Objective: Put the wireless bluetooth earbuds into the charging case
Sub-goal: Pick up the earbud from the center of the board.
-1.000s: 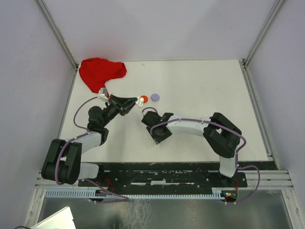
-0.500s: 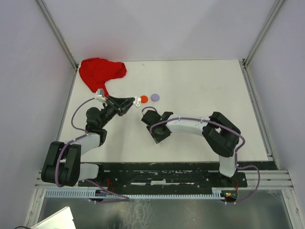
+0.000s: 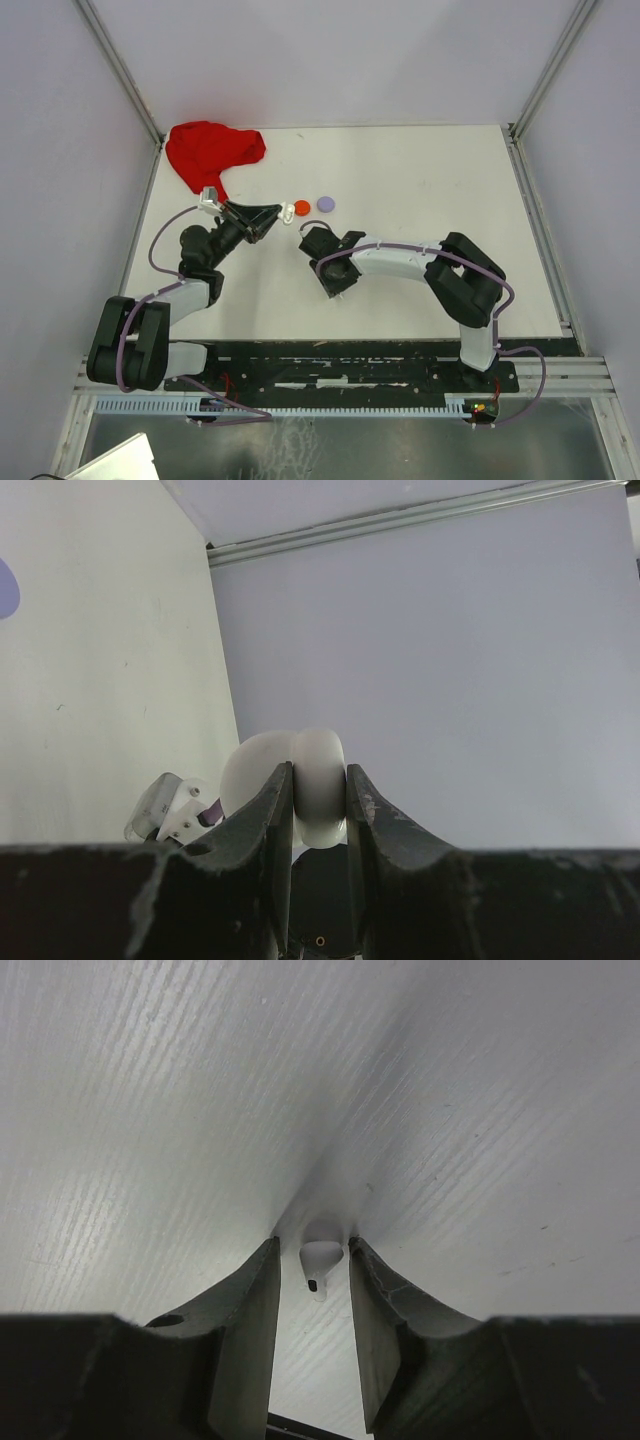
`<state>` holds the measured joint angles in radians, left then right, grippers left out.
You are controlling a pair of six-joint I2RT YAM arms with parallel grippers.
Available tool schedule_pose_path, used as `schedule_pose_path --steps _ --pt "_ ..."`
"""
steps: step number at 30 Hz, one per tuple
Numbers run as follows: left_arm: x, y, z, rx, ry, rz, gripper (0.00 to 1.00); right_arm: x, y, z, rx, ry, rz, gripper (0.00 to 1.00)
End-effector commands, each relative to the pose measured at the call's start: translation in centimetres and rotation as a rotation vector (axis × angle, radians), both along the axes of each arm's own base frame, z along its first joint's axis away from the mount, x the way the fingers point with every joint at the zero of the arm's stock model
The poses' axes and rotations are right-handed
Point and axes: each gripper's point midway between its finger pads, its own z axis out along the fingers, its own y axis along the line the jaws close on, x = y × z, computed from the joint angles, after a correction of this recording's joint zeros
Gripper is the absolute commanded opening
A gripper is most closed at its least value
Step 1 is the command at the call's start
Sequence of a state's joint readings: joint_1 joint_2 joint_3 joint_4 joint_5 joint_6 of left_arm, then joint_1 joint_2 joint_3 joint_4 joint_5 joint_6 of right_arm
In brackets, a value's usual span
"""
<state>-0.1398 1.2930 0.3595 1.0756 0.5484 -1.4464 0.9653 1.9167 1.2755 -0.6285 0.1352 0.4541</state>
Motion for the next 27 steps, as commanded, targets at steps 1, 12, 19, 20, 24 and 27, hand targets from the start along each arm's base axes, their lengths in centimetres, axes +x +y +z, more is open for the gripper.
schedule_pose_path --steps 1,12,19,20,24,27 --pt "0.0 0.4 1.2 0.013 -0.080 0.020 0.03 1.0 0.1 -0.8 -0.010 -0.015 -0.004 0.40" --pt "0.1 0.5 1.0 0.012 -0.076 0.021 0.03 1.2 -0.2 -1.0 -0.013 -0.007 -0.015 0.33" --pt "0.2 0.5 0.8 0.013 -0.073 0.021 0.03 1.2 -0.3 -0.9 -0.007 -0.003 -0.017 0.25" --pt "0.2 0.5 0.8 0.013 -0.071 0.022 0.03 1.2 -0.2 -0.8 -0.004 -0.005 -0.016 0.22" --pt "0.3 0.5 0.7 0.015 -0.069 0.020 0.03 1.7 -0.1 0.4 0.014 -0.035 -0.017 0.15" --pt "0.4 0.5 0.4 0.016 -0.064 0.021 0.03 2.4 0.2 2.2 0.046 -0.094 -0.009 0.11"
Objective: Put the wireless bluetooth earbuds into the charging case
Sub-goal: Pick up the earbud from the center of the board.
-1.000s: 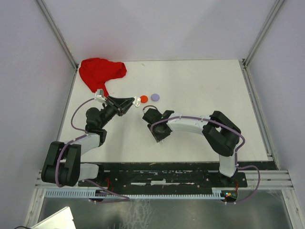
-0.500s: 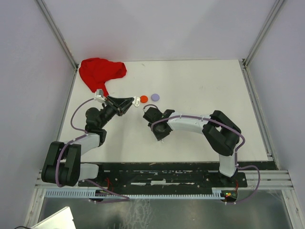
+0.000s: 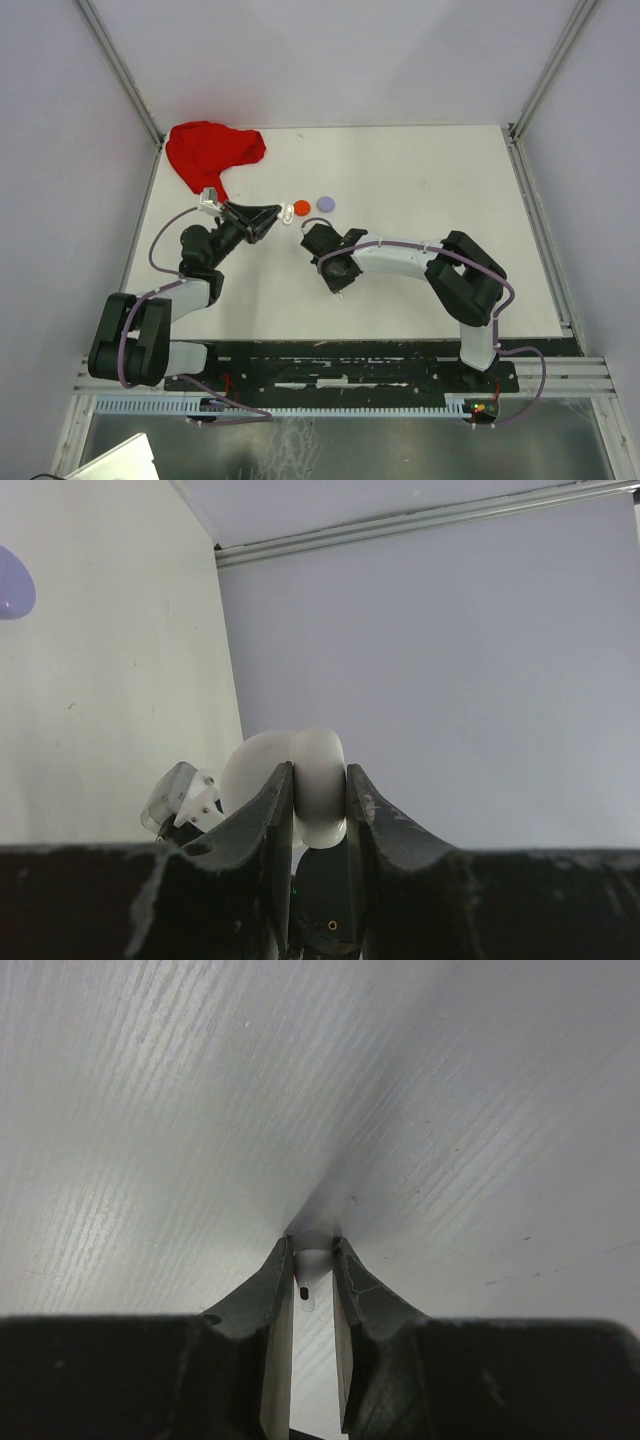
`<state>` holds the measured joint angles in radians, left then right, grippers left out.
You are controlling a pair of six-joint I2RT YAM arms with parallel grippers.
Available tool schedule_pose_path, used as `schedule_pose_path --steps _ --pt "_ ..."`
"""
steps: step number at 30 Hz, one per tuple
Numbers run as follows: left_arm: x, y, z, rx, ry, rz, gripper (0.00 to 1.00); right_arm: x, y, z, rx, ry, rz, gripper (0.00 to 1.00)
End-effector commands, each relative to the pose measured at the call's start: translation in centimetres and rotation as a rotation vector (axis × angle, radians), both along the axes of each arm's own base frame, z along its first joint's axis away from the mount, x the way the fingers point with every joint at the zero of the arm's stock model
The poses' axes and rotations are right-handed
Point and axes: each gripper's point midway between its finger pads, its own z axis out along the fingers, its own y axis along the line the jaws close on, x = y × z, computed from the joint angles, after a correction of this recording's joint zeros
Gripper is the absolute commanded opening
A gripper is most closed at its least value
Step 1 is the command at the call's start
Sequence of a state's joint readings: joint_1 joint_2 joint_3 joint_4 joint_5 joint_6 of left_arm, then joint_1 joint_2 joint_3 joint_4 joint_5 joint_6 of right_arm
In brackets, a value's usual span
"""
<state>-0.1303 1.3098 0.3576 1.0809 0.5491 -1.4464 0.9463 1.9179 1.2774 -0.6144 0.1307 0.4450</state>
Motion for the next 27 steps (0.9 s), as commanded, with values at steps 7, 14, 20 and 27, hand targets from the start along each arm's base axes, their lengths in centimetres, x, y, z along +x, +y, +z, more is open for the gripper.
schedule_pose_path --steps 7,14,20,27 --pt "0.4 0.1 0.3 0.018 -0.062 0.008 0.03 4.5 0.5 9.4 0.163 -0.338 -0.004 0.05" --pt "0.7 -0.3 -0.2 -0.021 -0.036 -0.023 0.03 7.3 0.4 20.3 0.397 -0.688 -0.009 0.01" --pt "0.4 -2.1 0.0 -0.061 -0.026 -0.111 0.03 7.3 -0.8 28.1 0.595 -0.979 0.014 0.01" --pt "-0.3 -5.7 0.3 -0.080 -0.028 -0.240 0.03 6.9 -2.0 30.7 0.668 -1.109 0.004 0.01"
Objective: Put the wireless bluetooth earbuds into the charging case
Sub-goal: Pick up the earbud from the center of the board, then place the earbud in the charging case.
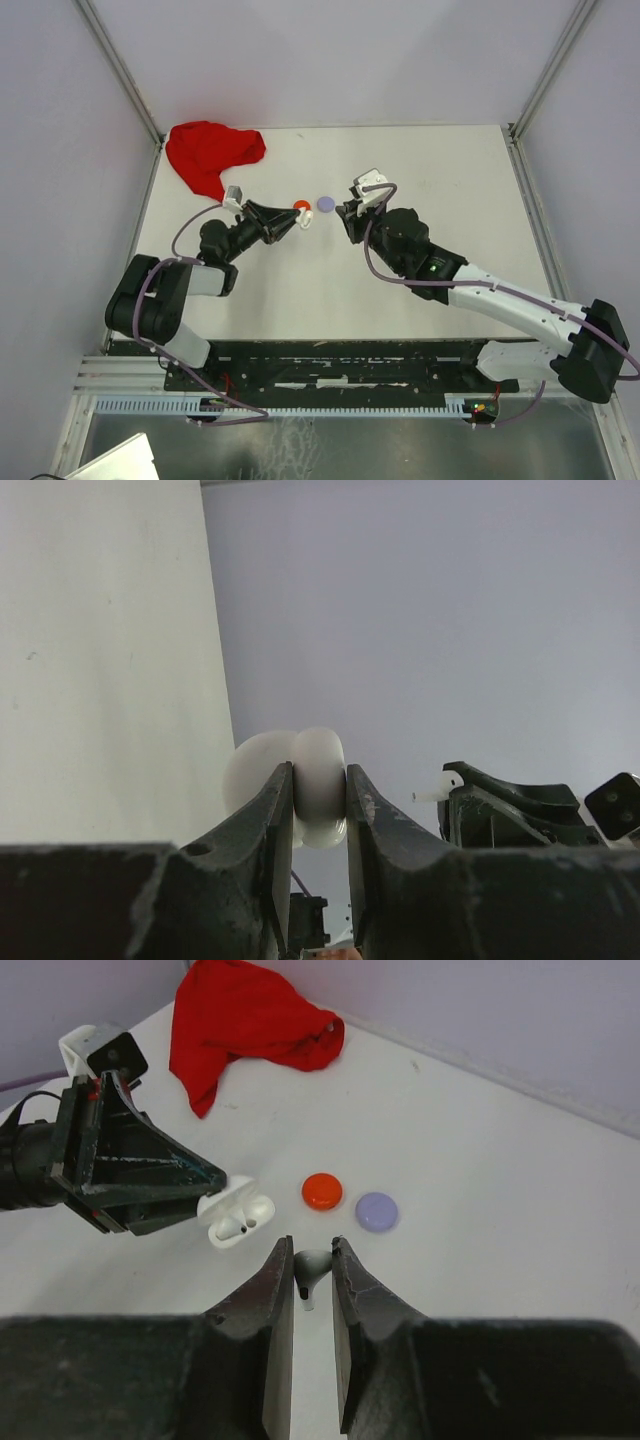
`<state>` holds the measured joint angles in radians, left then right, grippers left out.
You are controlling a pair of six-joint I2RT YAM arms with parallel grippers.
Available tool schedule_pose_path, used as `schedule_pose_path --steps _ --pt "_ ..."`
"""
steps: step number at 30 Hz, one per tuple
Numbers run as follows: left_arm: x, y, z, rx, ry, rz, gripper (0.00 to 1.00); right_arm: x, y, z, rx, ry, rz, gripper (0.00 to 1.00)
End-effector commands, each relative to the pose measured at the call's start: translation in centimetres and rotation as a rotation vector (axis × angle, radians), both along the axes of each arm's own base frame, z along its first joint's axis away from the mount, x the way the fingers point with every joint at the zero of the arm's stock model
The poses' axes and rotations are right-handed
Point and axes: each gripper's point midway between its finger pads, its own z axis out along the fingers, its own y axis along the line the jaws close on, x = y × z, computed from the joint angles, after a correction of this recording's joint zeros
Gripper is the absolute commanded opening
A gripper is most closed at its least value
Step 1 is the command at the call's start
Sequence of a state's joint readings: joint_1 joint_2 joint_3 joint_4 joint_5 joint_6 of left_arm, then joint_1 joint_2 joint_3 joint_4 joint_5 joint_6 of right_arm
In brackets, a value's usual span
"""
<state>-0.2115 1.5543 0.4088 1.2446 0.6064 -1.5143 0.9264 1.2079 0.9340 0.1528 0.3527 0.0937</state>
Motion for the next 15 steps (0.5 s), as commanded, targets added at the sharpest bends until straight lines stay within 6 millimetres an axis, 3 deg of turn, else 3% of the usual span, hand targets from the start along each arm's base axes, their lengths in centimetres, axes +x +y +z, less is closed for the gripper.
schedule_pose_path --steps 1,8,15 --pt "-0.9 -2.6 3.2 -0.055 -0.100 -0.111 0.03 0.4 -0.6 4.2 0.122 -0.173 -0.021 0.01" --pt "-1.8 -5.6 3.6 -0.101 -0.105 -0.208 0.03 0.4 -1.0 3.3 0.090 -0.221 -0.023 0.01" --pt "-2.1 -6.8 3.9 -0.166 -0.094 -0.237 0.03 0.8 -0.3 1.3 0.047 -0.204 -0.012 0.01"
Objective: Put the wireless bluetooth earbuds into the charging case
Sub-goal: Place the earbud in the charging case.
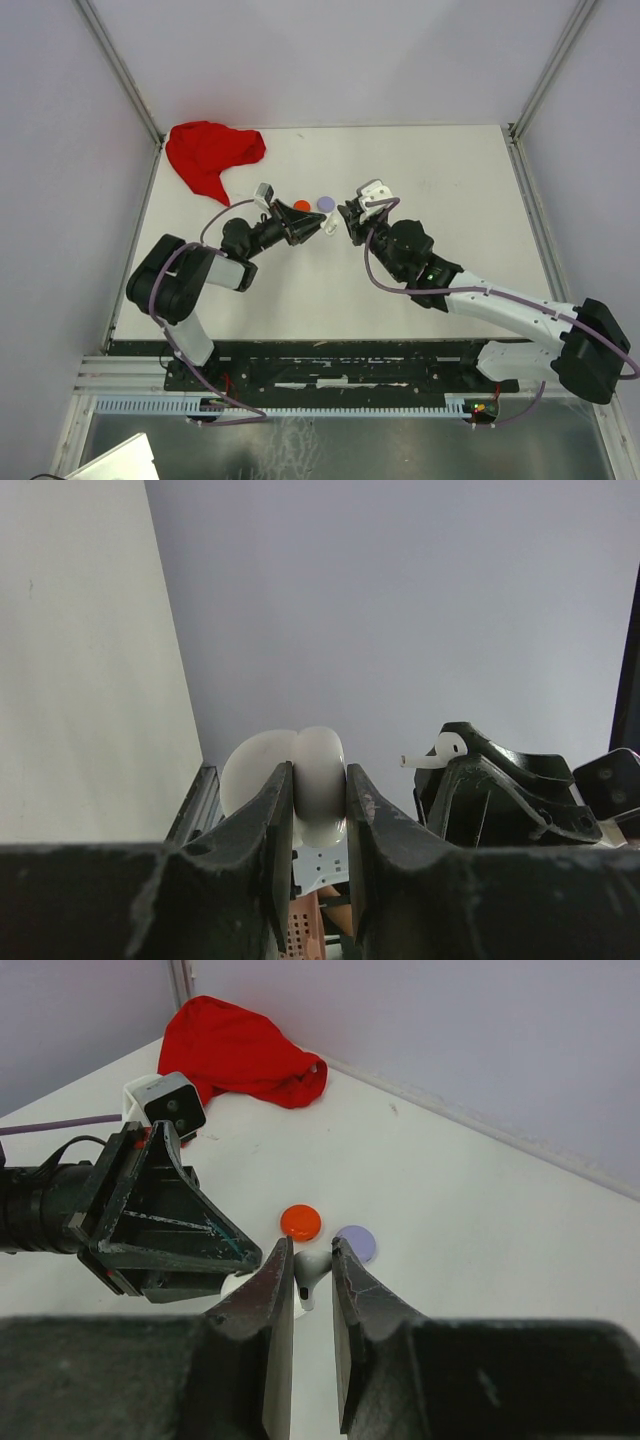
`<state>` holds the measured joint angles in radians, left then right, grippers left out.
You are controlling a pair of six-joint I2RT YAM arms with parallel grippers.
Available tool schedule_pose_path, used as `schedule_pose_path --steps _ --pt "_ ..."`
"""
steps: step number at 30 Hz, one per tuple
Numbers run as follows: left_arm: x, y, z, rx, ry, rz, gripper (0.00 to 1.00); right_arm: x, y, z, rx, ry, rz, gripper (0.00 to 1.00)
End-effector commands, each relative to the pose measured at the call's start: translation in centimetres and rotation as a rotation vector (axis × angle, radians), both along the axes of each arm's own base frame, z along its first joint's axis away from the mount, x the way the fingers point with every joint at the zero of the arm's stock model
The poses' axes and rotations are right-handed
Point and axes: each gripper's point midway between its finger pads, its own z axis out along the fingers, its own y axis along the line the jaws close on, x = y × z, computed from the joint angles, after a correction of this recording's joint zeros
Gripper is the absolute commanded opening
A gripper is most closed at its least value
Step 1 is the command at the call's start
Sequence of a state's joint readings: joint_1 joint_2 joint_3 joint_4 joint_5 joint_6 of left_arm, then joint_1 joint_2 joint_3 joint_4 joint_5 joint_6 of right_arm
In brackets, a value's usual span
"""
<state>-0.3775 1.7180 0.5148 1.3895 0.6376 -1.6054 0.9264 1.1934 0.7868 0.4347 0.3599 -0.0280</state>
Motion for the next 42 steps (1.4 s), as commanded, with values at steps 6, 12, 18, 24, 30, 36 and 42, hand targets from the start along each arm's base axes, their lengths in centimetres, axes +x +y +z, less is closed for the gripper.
schedule_pose_path --steps 6,12,18,24,30,36,42 --pt "-0.5 -0.1 3.0 -0.155 -0.031 -0.021 0.03 0.7 1.0 -0.5 0.004 -0.038 0.011 0.01" --pt "-0.7 0.2 3.1 -0.192 -0.010 -0.014 0.03 0.6 1.5 -1.6 -0.004 -0.043 0.036 0.01" --pt "-0.8 0.2 3.0 -0.219 0.001 -0.026 0.03 0.6 1.7 -1.8 0.008 -0.055 0.047 0.01" --pt "-0.7 0.2 3.1 -0.224 0.005 -0.029 0.03 0.7 2.1 -2.0 0.008 -0.057 0.051 0.01" --pt "-0.8 0.1 3.7 -0.233 -0.005 -0.034 0.03 1.1 2.4 -2.4 0.000 -0.057 0.050 0.01" --pt "-1.1 0.1 4.2 -0.239 -0.017 -0.041 0.03 1.5 2.4 -2.4 0.000 -0.060 0.042 0.01" --pt "-1.3 0.1 4.6 -0.243 -0.026 -0.045 0.03 1.8 2.0 -2.7 -0.003 -0.054 0.031 0.01"
